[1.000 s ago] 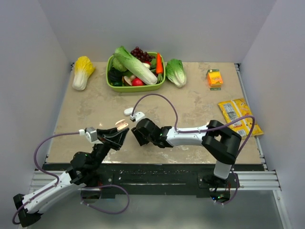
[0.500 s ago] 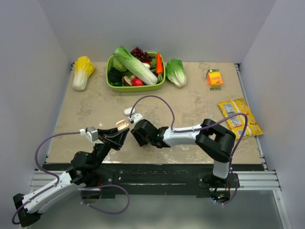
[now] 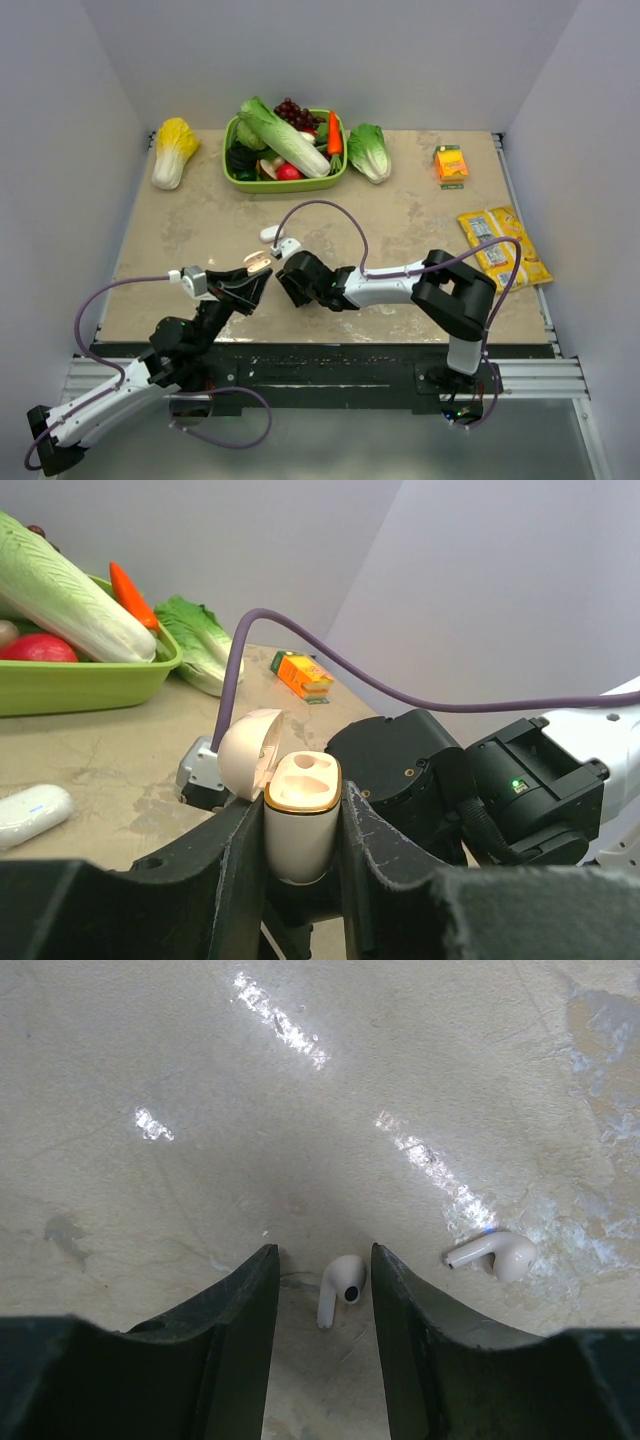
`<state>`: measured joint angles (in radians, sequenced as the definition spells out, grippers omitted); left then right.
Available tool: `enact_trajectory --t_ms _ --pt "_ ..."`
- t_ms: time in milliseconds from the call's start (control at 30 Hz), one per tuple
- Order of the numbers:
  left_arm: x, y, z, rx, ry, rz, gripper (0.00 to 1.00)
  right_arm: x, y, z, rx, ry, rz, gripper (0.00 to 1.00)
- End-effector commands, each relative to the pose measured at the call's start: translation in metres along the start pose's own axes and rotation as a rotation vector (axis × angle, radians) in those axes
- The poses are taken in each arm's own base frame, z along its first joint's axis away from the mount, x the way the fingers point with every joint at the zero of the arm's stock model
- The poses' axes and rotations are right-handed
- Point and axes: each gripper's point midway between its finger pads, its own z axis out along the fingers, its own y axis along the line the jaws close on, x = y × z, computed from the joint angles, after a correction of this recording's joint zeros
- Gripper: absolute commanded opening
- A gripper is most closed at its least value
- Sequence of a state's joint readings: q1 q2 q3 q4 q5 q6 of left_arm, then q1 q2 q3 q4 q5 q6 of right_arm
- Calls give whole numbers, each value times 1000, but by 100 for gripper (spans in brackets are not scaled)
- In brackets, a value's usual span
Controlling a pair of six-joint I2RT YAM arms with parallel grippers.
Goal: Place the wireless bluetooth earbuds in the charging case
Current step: Pick up the earbud from the center of the board.
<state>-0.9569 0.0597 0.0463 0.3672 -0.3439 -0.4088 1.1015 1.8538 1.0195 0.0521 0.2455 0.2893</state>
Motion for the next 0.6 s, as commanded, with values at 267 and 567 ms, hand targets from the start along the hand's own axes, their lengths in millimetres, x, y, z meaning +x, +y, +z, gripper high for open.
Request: enact_trajectory --t_ms 267,567 --pt "25 6 -3 4 50 11 0 12 -7 -9 17 19 -13 43" --pt "25 5 -3 7 52 5 0 17 -5 -6 8 33 -20 36"
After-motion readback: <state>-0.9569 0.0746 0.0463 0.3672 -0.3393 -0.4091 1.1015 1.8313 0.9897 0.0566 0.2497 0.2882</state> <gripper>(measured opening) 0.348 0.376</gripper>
